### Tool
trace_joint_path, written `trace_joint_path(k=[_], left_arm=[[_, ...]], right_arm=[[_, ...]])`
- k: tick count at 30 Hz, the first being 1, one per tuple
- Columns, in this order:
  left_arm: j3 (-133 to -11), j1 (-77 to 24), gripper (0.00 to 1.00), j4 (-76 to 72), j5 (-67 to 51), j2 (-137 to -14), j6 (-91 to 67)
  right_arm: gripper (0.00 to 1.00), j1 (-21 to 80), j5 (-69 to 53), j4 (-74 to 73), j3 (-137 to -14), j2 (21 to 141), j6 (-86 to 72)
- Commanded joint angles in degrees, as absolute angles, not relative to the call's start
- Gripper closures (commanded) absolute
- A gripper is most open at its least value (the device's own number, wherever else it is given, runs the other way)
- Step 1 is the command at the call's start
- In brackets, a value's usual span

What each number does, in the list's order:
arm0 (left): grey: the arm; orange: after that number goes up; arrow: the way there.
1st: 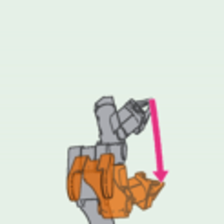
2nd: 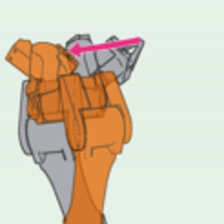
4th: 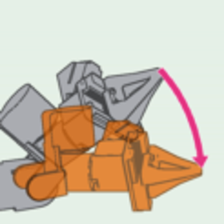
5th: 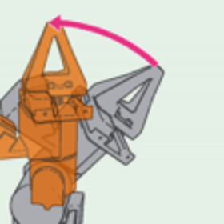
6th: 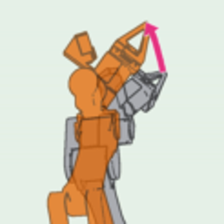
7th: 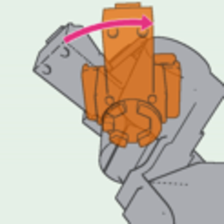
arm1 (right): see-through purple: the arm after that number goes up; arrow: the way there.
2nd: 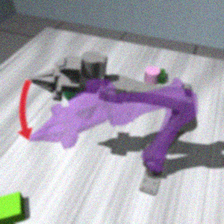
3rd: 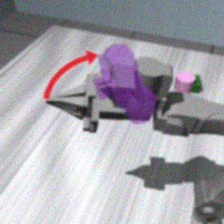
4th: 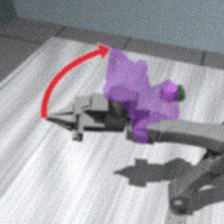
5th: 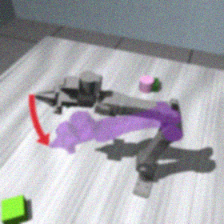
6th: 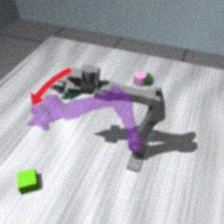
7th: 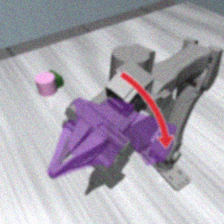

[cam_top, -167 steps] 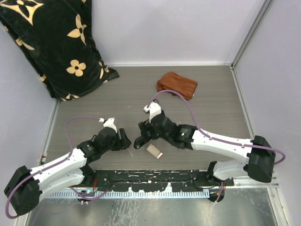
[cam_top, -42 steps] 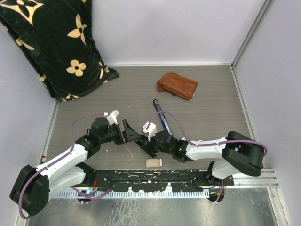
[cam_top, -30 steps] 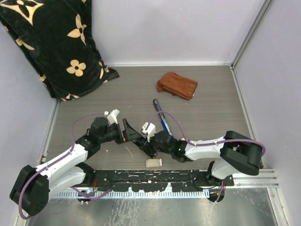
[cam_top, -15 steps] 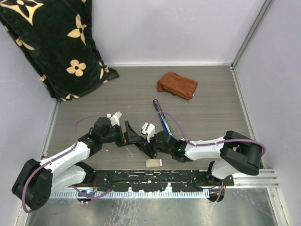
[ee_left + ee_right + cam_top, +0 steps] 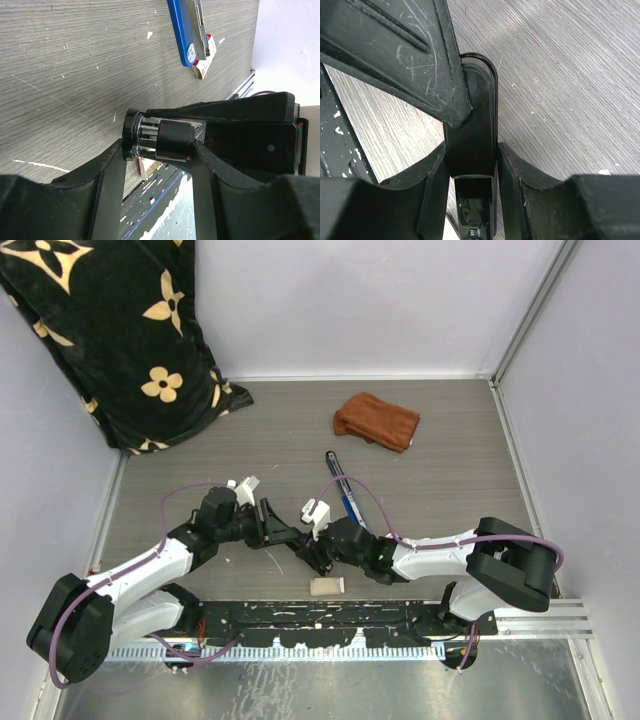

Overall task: Load the staples into the stapler
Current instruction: Close the stapler at the center of the board.

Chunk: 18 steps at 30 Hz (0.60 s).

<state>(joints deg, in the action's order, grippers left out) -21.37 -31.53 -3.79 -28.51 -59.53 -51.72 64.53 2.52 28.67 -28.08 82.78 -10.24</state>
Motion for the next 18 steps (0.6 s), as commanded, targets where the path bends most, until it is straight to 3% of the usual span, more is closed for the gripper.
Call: trace_joint_path(k=[1,2,5,12,18], left_arm=[[-22.89,-32.61,0.92,-5.48,-31.72,-59.38,-51.54],[-22.82,-32.61,0.99,-5.53,-31.62,-59.28,-51.59],[-22.83,-32.63,1.00,-5.88,-31.52,-58.92,-51.36],[-23.72,-32.18,1.00,-2.56,-27.91,-57.09,-49.93],[-24.11,-26.76,1.00,-3.47,-24.45,-52.65,-52.36]], right_arm=[[0.68,64.95,2.56,33.59,-30.45,82.68,-10.60],[0.61,64.91,2.17,33.88,-30.23,82.44,-10.69],[0.47,64.95,1.24,33.40,-30.06,82.09,-10.74],[0.33,64.95,2.79,30.20,-28.54,76.99,-11.12],[0.23,64.65,7.55,24.01,-26.19,65.05,-11.80]])
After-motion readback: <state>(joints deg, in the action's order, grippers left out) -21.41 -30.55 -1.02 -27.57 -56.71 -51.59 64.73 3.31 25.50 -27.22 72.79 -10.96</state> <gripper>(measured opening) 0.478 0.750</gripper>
